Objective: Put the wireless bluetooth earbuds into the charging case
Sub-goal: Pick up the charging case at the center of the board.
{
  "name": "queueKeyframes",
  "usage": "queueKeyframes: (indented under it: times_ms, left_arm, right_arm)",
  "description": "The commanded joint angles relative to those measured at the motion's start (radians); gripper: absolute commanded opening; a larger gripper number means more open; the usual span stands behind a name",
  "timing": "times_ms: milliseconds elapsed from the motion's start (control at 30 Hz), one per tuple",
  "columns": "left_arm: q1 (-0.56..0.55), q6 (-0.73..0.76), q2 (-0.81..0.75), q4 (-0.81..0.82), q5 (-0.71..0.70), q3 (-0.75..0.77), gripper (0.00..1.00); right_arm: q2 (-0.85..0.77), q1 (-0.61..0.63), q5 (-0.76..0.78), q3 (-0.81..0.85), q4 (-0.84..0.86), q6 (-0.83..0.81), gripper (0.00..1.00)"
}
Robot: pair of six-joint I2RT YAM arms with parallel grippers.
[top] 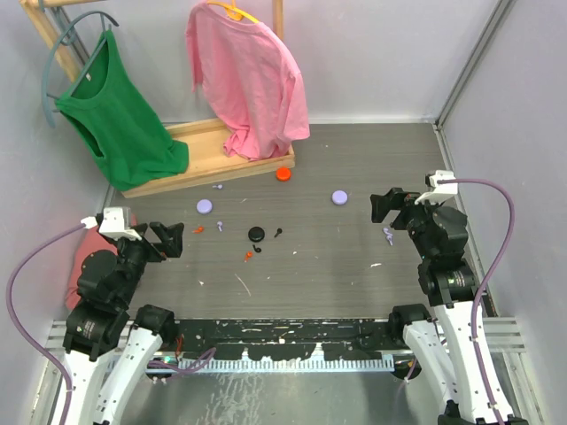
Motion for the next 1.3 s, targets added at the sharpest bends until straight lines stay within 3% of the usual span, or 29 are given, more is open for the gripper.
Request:
queueKeyframes:
  times_ms: [0, 367, 567, 933, 1067, 1267]
  left_arm:
    - [0.005, 0.014, 0.004, 0.055, 0.009, 0.002, 0.98]
    - [0.005, -0.005, 0.044, 0.044, 0.089, 0.045, 0.98]
    - [0.006, -0.022, 0.066, 0.056, 0.129, 0.047, 0.98]
    - [0.005, 0.006, 0.184, 0.111, 0.226, 0.08, 0.98]
    - [0.005, 0.01, 0.209, 0.148, 0.277, 0.041, 0.98]
    - [0.005, 0.017, 0.23, 0.124, 0.303, 0.035, 0.98]
  right_arm:
    - [-0.003, 0.005, 0.004, 0.041, 0.04, -0.018, 1.0]
    - [0.1, 0.004, -0.037, 0.04, 0.056, 0.07, 1.0]
    - [0.175, 0.003, -0.087, 0.037, 0.071, 0.036, 1.0]
    - [0.552, 0.041, -0.11, 0.075, 0.255, -0.015, 1.0]
    - [0.706, 0.064, -0.143, 0.142, 0.244, -0.08, 1.0]
    - [0.903, 0.129, -0.063, 0.263, 0.205, -0.224, 1.0]
